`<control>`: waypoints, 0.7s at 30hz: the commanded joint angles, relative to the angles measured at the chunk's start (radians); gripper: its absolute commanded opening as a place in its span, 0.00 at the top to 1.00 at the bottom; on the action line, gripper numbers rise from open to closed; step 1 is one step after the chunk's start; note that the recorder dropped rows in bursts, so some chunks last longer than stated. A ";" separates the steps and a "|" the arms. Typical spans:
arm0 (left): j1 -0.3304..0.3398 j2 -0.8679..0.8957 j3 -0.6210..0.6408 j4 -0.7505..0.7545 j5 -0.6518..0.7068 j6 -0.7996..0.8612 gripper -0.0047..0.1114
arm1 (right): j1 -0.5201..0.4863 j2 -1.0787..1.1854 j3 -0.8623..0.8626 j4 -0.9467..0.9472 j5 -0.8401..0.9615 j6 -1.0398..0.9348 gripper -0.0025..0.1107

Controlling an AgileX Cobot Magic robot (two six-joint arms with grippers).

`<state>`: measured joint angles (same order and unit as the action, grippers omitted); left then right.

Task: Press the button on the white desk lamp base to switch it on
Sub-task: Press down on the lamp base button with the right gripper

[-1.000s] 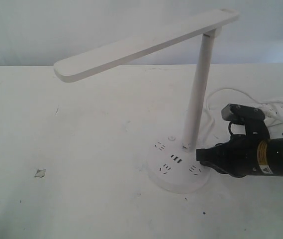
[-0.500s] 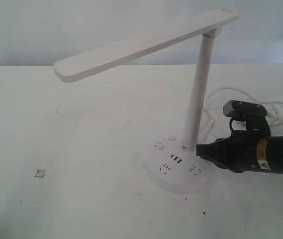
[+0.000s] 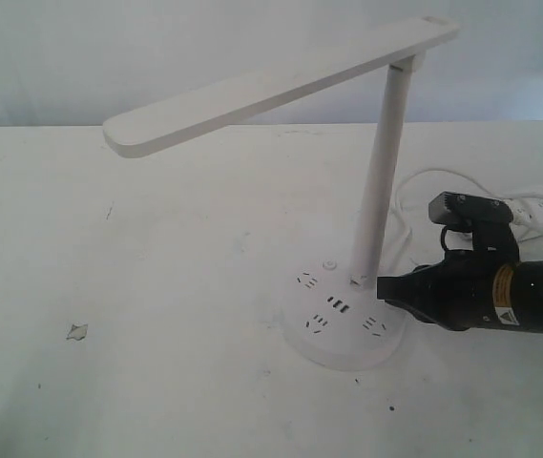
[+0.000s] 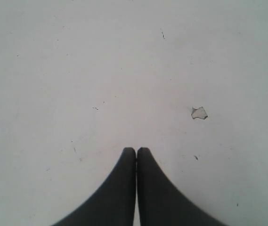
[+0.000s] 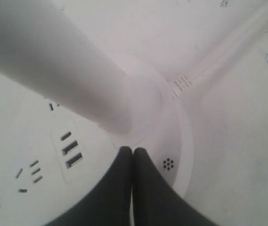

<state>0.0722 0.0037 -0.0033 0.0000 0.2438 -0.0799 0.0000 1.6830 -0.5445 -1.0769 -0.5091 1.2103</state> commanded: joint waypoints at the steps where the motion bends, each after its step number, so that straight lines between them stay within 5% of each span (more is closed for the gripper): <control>1: -0.005 -0.004 0.003 0.000 0.003 -0.003 0.96 | 0.001 0.004 -0.004 0.001 -0.001 0.000 0.98; 21: -0.005 -0.004 0.003 0.000 0.003 -0.003 0.96 | 0.001 0.098 -0.004 -0.011 0.008 -0.003 0.98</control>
<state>0.0722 0.0037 -0.0033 0.0000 0.2438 -0.0799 0.0000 1.7611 -0.5570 -1.0717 -0.5796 1.2124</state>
